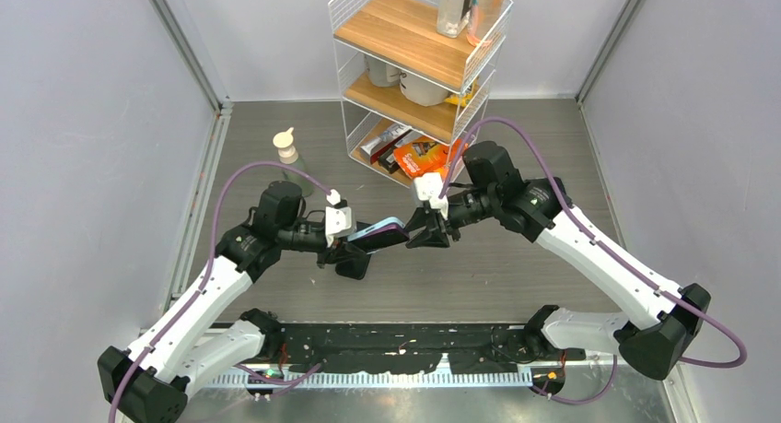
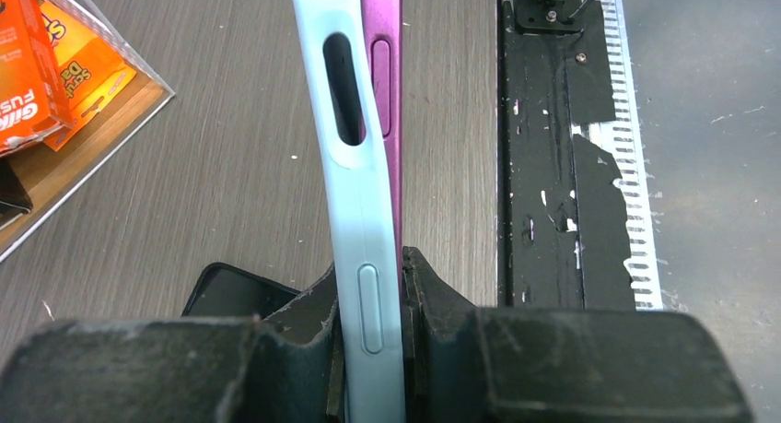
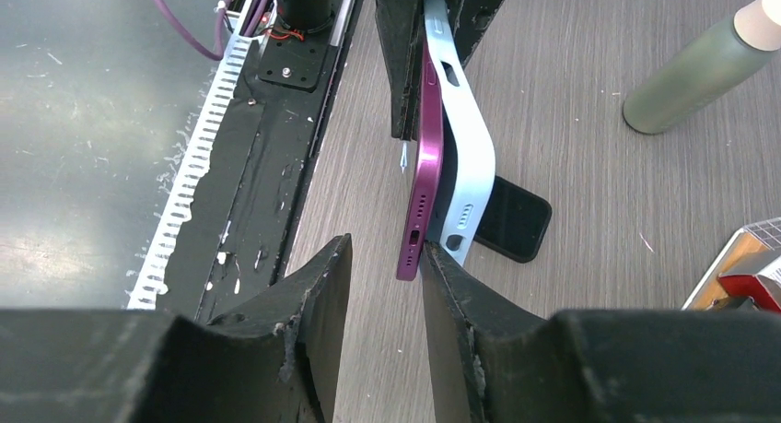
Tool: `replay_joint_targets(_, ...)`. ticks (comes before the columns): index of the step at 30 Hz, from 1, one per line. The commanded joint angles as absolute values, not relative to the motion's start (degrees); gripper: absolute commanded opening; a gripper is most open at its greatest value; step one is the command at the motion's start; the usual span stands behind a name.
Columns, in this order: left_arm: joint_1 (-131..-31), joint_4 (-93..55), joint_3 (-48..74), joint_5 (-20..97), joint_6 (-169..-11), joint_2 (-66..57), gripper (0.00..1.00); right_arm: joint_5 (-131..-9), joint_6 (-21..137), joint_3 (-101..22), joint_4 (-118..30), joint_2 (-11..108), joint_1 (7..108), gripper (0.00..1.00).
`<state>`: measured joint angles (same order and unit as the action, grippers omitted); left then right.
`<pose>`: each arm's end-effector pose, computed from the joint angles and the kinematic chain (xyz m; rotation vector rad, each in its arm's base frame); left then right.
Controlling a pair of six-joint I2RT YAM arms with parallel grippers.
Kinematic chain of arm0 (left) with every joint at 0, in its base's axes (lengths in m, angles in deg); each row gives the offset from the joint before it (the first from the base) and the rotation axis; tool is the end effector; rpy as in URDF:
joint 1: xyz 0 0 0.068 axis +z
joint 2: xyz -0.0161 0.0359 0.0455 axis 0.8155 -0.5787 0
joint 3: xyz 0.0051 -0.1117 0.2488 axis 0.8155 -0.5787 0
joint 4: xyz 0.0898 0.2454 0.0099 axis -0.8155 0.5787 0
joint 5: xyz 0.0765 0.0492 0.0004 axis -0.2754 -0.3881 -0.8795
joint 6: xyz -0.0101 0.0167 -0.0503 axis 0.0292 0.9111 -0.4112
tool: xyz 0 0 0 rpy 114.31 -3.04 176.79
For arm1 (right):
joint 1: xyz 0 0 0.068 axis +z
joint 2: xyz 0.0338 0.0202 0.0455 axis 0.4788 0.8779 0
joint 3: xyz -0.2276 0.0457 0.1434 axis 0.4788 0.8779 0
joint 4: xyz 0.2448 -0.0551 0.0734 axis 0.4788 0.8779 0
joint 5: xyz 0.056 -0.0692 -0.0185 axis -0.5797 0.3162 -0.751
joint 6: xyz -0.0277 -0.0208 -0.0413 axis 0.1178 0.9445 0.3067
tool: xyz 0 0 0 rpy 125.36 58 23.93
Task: Take the phone out of the phone case
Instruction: Remove the phone case from the phone.
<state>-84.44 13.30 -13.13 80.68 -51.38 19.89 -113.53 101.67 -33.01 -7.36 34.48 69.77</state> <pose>0.1433 -0.1137 0.3016 1.3946 1.5463 -0.9807 0.1625 0.1788 0.3685 -1.6658 1.2624 1.0119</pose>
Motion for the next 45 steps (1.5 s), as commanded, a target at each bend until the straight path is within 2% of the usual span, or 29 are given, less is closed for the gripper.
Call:
replay_joint_targets(1, -84.2, 6.2, -12.6, 83.9, -53.7, 20.5, 0.00, -116.5, 100.6, -33.7, -10.2, 35.3, 70.0, 0.40)
replay_joint_targets(18, -84.2, -1.6, -12.9, 83.3, -60.9, 19.0, 0.00, -119.4, 99.6, -34.1, -11.6, 41.8, 73.1, 0.33)
replay_joint_targets(20, -84.2, -2.6, -13.3, 82.6, -61.8, 19.0, 0.00, -119.5, 99.4, -34.1, -11.8, 42.7, 73.5, 0.30)
replay_joint_targets(22, -84.1, -3.4, -13.6, 81.7, -62.4, 19.2, 0.00, -119.3, 99.3, -34.1, -11.9, 43.1, 73.6, 0.16)
replay_joint_targets(24, -84.0, -3.6, -13.9, 80.8, -62.5, 19.6, 0.00, -118.2, 99.3, -34.1, -12.0, 42.9, 73.5, 0.07)
replay_joint_targets(25, -83.9, -3.5, -14.0, 80.5, -62.5, 19.8, 0.00, -117.3, 99.3, -34.1, -11.9, 42.7, 73.5, 0.07)
replay_joint_targets(27, -83.7, -3.0, -13.9, 80.0, -62.5, 20.2, 0.07, -115.6, 99.5, -34.0, -11.9, 41.5, 73.5, 0.06)
replay_joint_targets(32, -83.4, 1.9, -11.7, 79.6, -61.5, 20.8, 0.42, -112.1, 99.7, -33.8, -11.8, 39.8, 73.4, 0.05)
replay_joint_targets(34, -83.5, 4.7, -9.8, 78.9, -61.5, 20.8, 0.51, -111.5, 99.6, -33.8, -11.8, 39.5, 73.4, 0.06)
replay_joint_targets(38, -83.4, 8.7, -5.5, 77.9, -62.5, 21.0, 0.60, -111.0, 99.5, -33.7, -11.7, 39.7, 73.4, 0.06)
replay_joint_targets(45, -83.5, 6.3, -1.8, 75.5, -70.9, 19.1, 0.70, -111.5, 99.0, -33.8, -12.1, 40.4, 73.4, 0.06)
